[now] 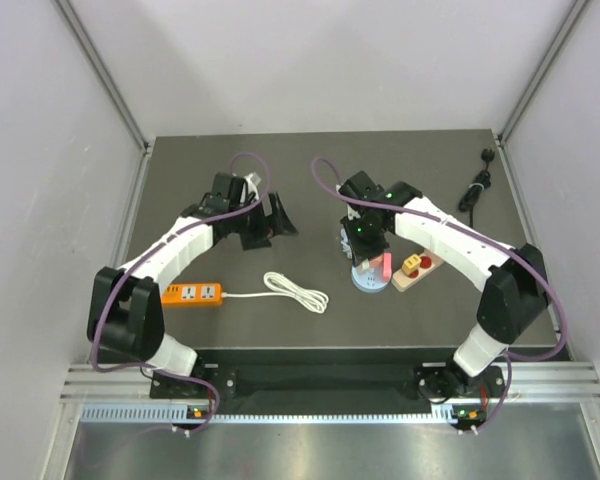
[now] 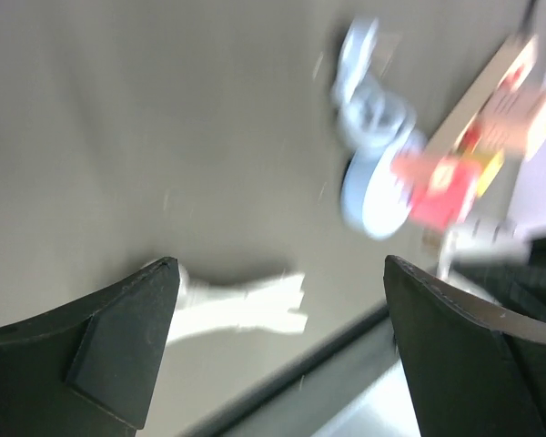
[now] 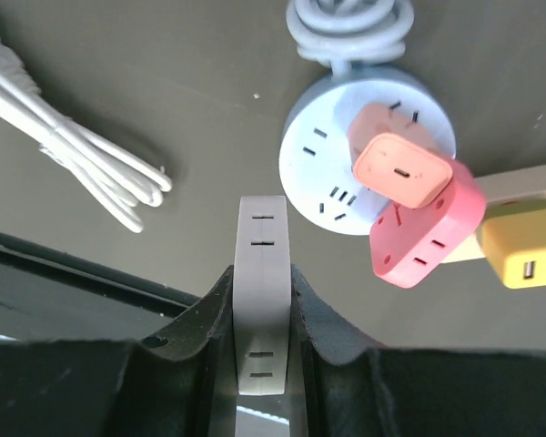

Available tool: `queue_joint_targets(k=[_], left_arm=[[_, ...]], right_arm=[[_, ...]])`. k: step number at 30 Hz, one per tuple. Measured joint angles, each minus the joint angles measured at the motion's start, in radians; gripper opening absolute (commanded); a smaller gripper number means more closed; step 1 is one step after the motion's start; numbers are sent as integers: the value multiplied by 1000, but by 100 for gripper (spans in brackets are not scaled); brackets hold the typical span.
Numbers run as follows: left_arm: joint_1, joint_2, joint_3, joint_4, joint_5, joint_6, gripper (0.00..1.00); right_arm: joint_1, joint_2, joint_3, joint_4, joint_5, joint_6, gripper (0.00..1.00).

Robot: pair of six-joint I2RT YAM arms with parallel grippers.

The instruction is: Insert the plug

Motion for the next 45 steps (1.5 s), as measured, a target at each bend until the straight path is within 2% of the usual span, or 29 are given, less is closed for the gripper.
queue_joint_targets(k=[7,12,22,45], left_arm=[[24,-76,-48,-151,63,100,97],[26,-174,-72,-147,57,142,97],[26,-262,-120,-142,4,179,97],[26,-269,-134,-140,3,183,97]], right_arm=[[7,14,-63,26,49,85,0],[7,59,-63,56,75,129,0],[3,121,-63,76,101,179,0],[-23,128,-96,105,105,228,0]])
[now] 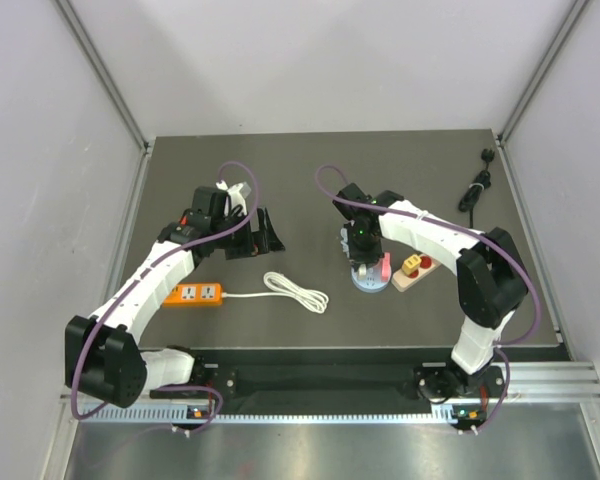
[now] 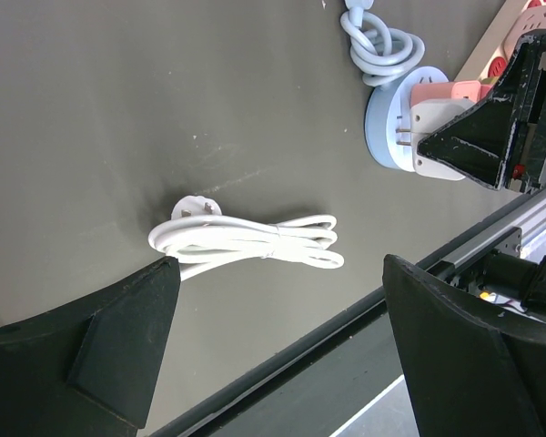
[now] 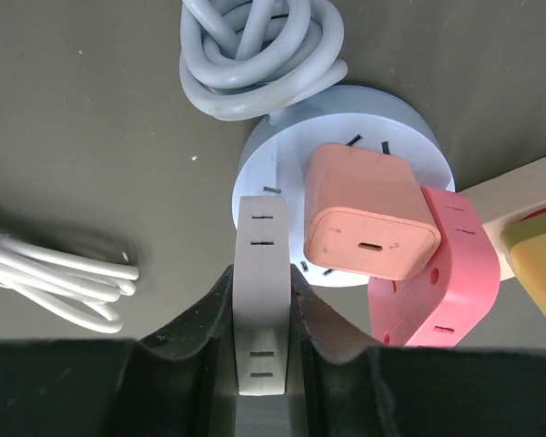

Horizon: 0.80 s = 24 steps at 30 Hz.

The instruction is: Insert the plug

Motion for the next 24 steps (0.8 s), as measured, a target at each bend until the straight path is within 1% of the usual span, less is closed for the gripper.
queue_joint_targets(k=[8,16,24], left_arm=[[0,0,-5,0,2,0,97],[0,-10,-6,0,4,0,97],[0,-13,-9,1,5,0,97]], right_arm=[[-7,0,0,0,10,13,0],[-31,0,4,14,59,18,0],[-32,17,66,-12,90,16,0]])
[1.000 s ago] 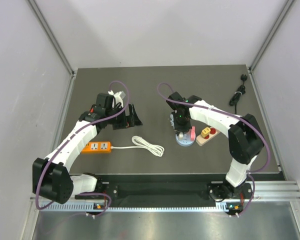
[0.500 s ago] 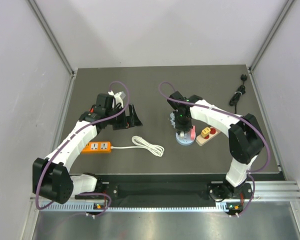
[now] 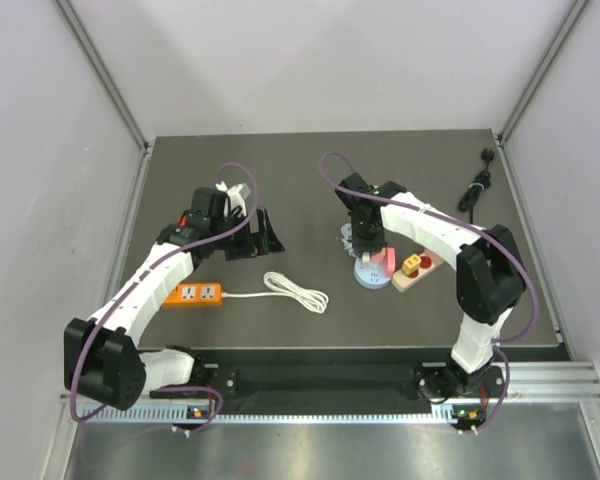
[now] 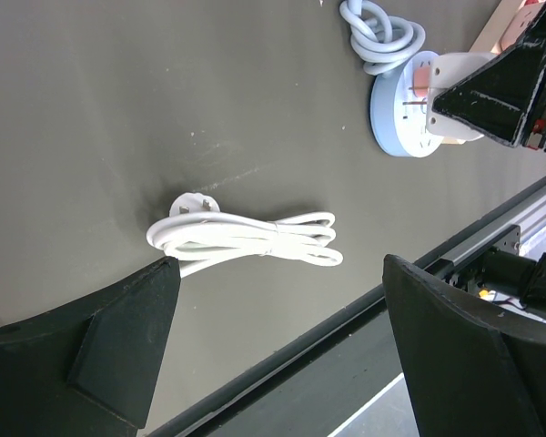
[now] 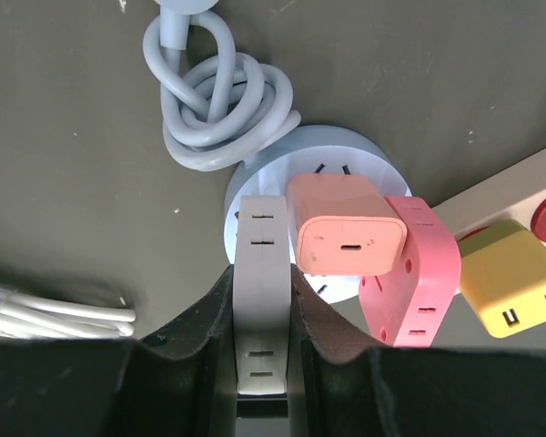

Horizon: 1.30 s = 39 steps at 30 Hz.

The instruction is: Insert the plug

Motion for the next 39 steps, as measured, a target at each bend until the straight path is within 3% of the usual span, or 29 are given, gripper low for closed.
queue_joint_targets(k=[7,11,15,16,19,21,24,26,31,39], left_arm=[[0,0,-2,1,6,0,94],[0,-10,-20,36,72,-11,83],[1,-16,-52,172,259,-90,54],[1,-16,-65,236,318,-130,43],[0,-15,-117,459,461,-279,34],[0,-14,-135,577,521,-365,35],[0,-14,-137,688,565,-433,53],[0,-14,-134,728,576,-453,58],[-4,-12,-130,806,583,-496,56],[-53,15,-128,949,600,-571,40]], right_arm=[[0,15,16,-35,6,-13,0],[0,11,18,-44,-19,-34,0],[0,-41,27,-34,-87,-69,0],[0,-65,26,-24,-108,-75,0],[0,-182,6,47,-212,-87,0],[0,-272,-20,110,-284,-93,0],[0,-380,-66,202,-374,-93,0],[0,-424,-95,258,-428,-92,0],[0,-467,-158,384,-565,-76,0],[0,-505,-229,515,-689,-40,0]])
